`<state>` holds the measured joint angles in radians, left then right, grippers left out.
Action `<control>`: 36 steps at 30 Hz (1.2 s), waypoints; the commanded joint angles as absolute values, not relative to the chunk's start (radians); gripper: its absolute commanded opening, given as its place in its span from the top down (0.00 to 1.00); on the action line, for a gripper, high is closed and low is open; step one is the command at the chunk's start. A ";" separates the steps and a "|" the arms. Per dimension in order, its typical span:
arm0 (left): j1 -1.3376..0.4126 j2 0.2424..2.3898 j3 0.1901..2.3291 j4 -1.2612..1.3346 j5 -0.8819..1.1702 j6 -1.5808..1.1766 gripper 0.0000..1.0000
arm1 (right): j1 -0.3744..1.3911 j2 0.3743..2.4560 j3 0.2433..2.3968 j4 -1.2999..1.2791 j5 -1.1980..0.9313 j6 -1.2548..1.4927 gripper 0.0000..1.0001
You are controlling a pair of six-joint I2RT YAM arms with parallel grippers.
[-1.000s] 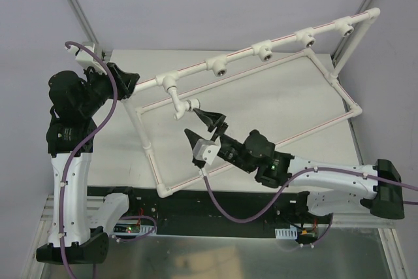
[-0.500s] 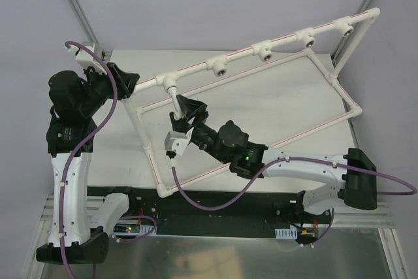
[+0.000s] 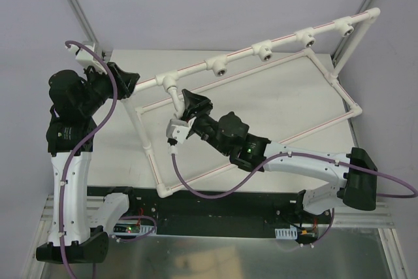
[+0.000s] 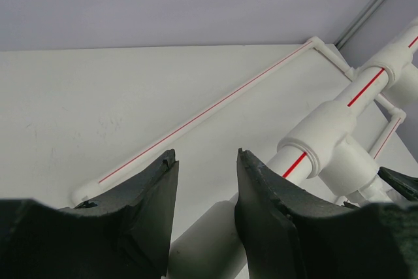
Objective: Install the water faucets
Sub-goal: Screw the water faucet onto the adaptor.
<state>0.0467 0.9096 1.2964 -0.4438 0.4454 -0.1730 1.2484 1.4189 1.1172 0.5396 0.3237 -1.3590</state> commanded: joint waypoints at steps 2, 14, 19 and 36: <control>0.037 0.960 1.241 -0.729 0.488 -0.133 0.58 | 1.243 1.393 1.167 0.512 0.344 -1.131 1.00; 0.037 0.957 1.236 -0.729 0.491 -0.135 0.58 | 1.232 1.370 1.098 0.598 0.466 -0.225 1.00; 0.037 0.956 1.235 -0.729 0.491 -0.133 0.57 | 1.209 1.374 1.075 0.652 0.450 0.113 1.00; 0.037 0.950 1.353 -0.729 0.364 -0.147 0.01 | 1.207 1.132 0.868 0.582 0.430 -0.173 0.36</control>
<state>0.0494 0.9260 1.3312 -0.5037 0.3561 -0.1833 1.2083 1.2339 0.9077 0.5507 0.4168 -0.1192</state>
